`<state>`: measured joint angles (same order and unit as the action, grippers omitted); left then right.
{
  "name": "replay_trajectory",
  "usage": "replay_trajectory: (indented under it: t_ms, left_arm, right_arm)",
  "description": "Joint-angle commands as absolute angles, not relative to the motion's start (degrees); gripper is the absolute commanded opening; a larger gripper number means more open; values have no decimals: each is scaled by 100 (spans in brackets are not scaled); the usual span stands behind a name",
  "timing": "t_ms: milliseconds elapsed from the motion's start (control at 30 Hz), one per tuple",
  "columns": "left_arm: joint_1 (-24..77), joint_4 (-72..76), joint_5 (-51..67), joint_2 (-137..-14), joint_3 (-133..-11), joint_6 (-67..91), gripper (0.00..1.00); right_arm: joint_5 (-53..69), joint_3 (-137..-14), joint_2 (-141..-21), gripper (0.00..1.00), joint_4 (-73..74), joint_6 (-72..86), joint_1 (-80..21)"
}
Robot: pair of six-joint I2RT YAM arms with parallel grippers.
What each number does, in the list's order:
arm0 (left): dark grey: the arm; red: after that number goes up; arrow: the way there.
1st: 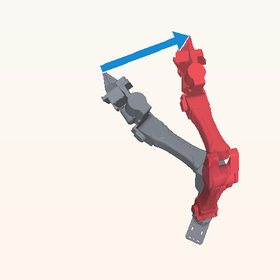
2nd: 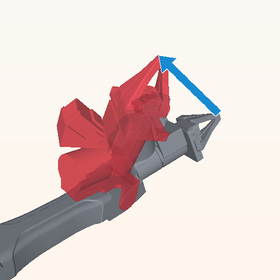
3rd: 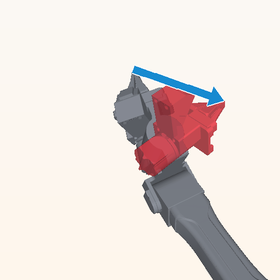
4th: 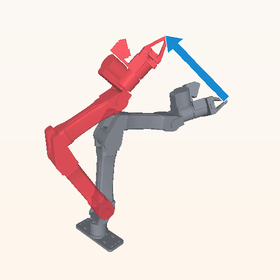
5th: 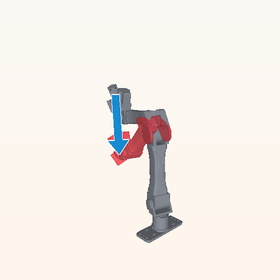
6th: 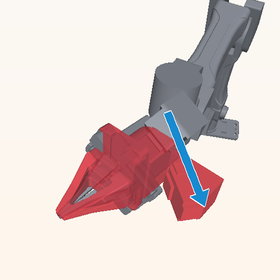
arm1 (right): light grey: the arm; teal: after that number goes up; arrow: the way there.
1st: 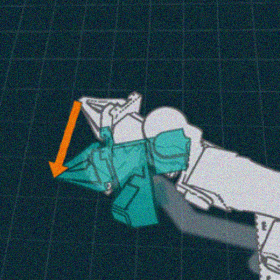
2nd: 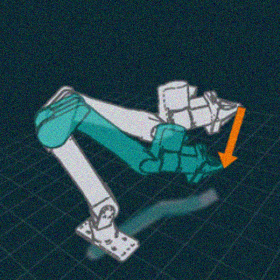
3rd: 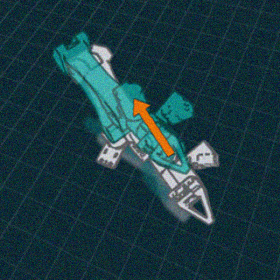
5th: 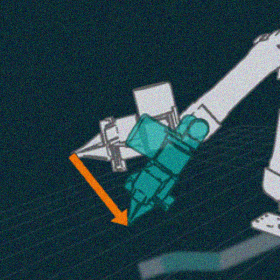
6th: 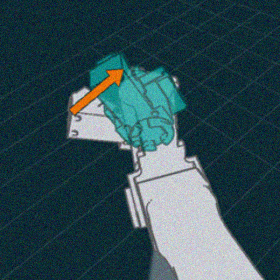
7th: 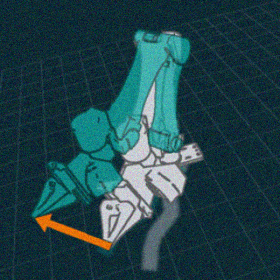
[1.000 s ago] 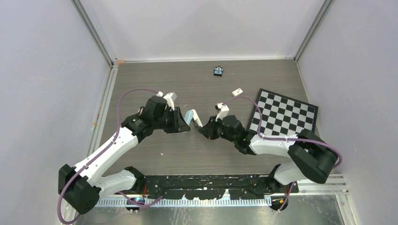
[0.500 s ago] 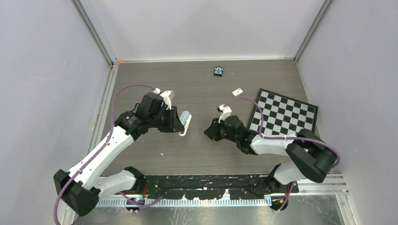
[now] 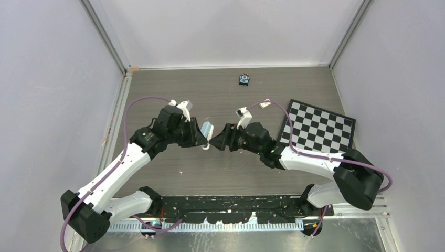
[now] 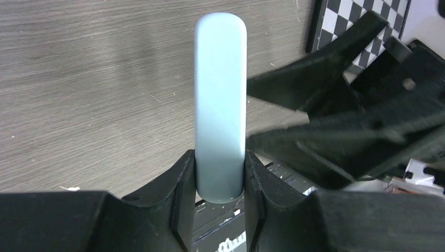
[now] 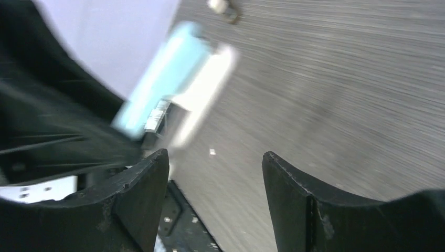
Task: Load the staples into the stapler
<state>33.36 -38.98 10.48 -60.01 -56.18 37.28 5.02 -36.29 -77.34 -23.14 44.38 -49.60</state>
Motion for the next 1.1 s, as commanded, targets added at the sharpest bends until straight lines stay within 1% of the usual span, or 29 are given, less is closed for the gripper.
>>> replay_trajectory:
  t_ms: [0, 100, 200, 333, 433, 600, 800, 1067]
  left_arm:
    - [3313, -3060, 1008, -5655, -5351, 4325, 0]
    - [3313, -2965, 887, -5503, -5247, 4381, 0]
    - [3313, -2963, 703, -5353, -5168, 4381, 0]
    - [3313, -2840, 618, -5265, -5129, 4439, 0]
    - [3313, -2798, 641, -5282, -5150, 4482, 0]
    - [3306, -2927, 648, -5294, -5288, 4409, 0]
    - [3309, -3259, 732, -5239, -5422, 4317, 0]
    - [3311, -3260, 1047, -5379, -5389, 4346, 0]
  right_arm:
    - [192, -4137, -7885, 70, -2664, 4759, -5398]
    - [252, -4216, -8085, 70, -2817, 4910, -5490]
    - [318, -4411, -8213, 68, -2606, 4836, -5590]
    - [204, -4513, -8317, 64, -2513, 4860, -5618]
    - [26, -4620, -8410, 57, -2338, 4914, -5608]
    - [-696, -4834, -8664, 48, -1475, 4854, -5567]
    - [-422, -4278, -8810, 44, -1975, 4864, -5191]
    - [105, -4007, -9172, 43, -2732, 4745, -5050]
